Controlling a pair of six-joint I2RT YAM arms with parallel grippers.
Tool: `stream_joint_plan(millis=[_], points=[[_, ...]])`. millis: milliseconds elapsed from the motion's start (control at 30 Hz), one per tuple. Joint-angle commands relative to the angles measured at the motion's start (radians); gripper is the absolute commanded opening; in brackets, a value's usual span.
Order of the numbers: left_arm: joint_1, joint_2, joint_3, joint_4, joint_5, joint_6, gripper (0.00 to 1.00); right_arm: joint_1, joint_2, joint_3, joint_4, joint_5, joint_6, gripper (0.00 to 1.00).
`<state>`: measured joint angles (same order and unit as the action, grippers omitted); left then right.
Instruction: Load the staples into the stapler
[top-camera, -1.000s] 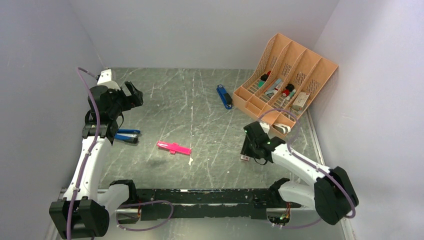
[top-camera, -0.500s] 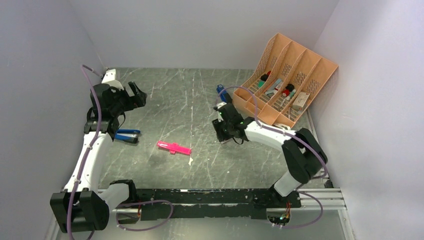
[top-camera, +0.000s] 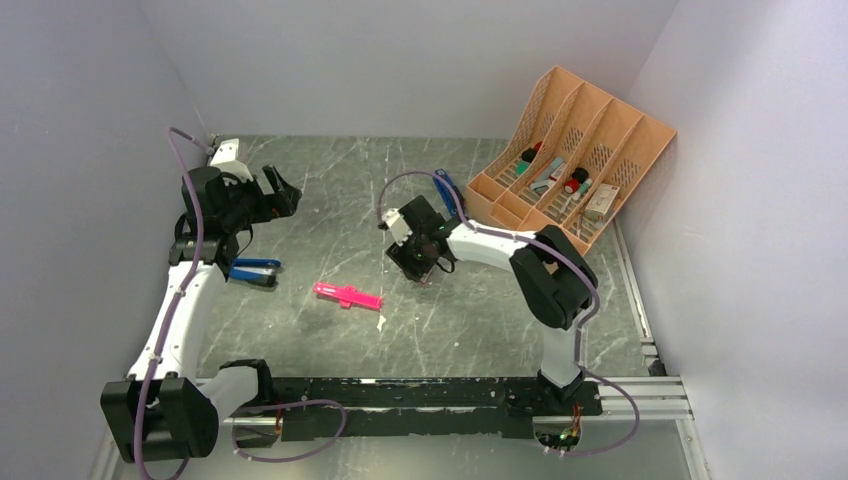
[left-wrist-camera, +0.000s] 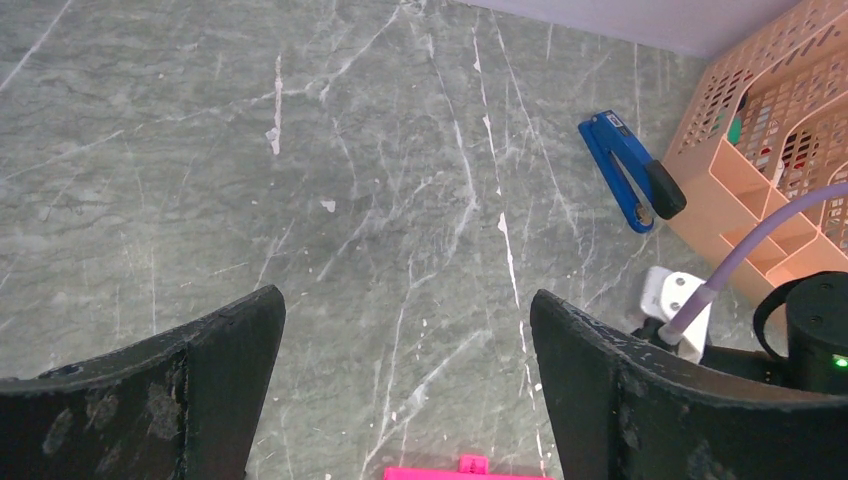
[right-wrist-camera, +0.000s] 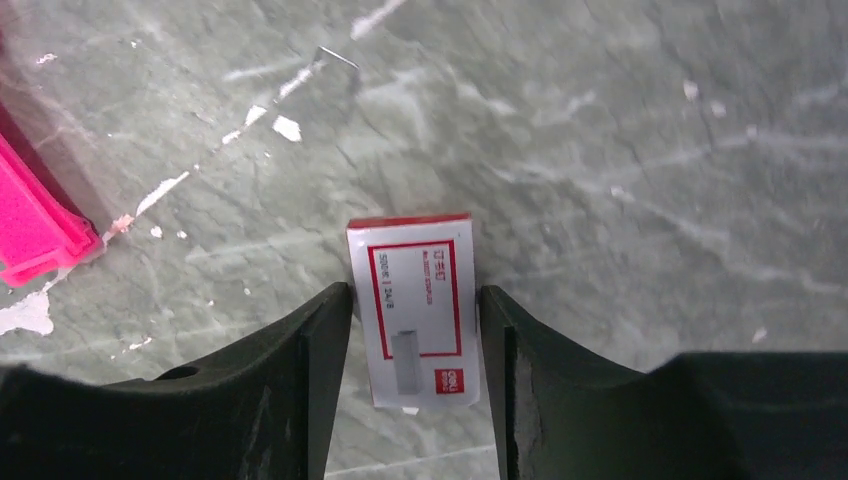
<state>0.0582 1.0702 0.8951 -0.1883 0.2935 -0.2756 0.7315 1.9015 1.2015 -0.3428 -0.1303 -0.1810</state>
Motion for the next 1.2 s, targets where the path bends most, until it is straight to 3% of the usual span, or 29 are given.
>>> stream_joint_plan(millis=[0,133,300,467,567,767,833,1000,1167], points=[[0.011,0.0,0.032,0.01,0.025,0.018,0.96,0.041,0.082,0.066,-0.086,-0.033,-0.081,0.57],[0.012,-0.001,0.029,0.008,0.023,0.019,0.98,0.051,0.099,0.071,-0.075,-0.02,-0.076,0.67],[0.014,0.001,0.027,0.01,0.028,0.013,1.0,0.049,-0.042,-0.023,0.067,0.025,-0.027,0.71],[0.02,-0.011,0.023,0.02,0.023,0.015,0.99,0.038,-0.27,-0.185,0.342,0.134,0.077,0.72],[0.021,-0.021,0.014,0.051,0.03,-0.001,0.99,0.016,-0.418,-0.31,0.506,0.112,0.125,0.73],[0.022,0.001,0.009,0.106,0.015,-0.101,0.99,0.013,-0.659,-0.63,0.914,0.219,0.098,0.74],[0.022,0.0,-0.006,0.133,0.009,-0.148,0.99,0.011,-0.715,-0.681,0.924,0.241,0.105,0.74],[0.022,0.045,-0.029,0.175,0.185,-0.175,0.99,0.011,-0.793,-0.688,0.794,0.167,0.086,0.77],[-0.01,0.058,-0.173,0.407,0.3,-0.322,0.99,-0.023,-0.766,-0.651,0.667,-0.01,0.043,0.8]])
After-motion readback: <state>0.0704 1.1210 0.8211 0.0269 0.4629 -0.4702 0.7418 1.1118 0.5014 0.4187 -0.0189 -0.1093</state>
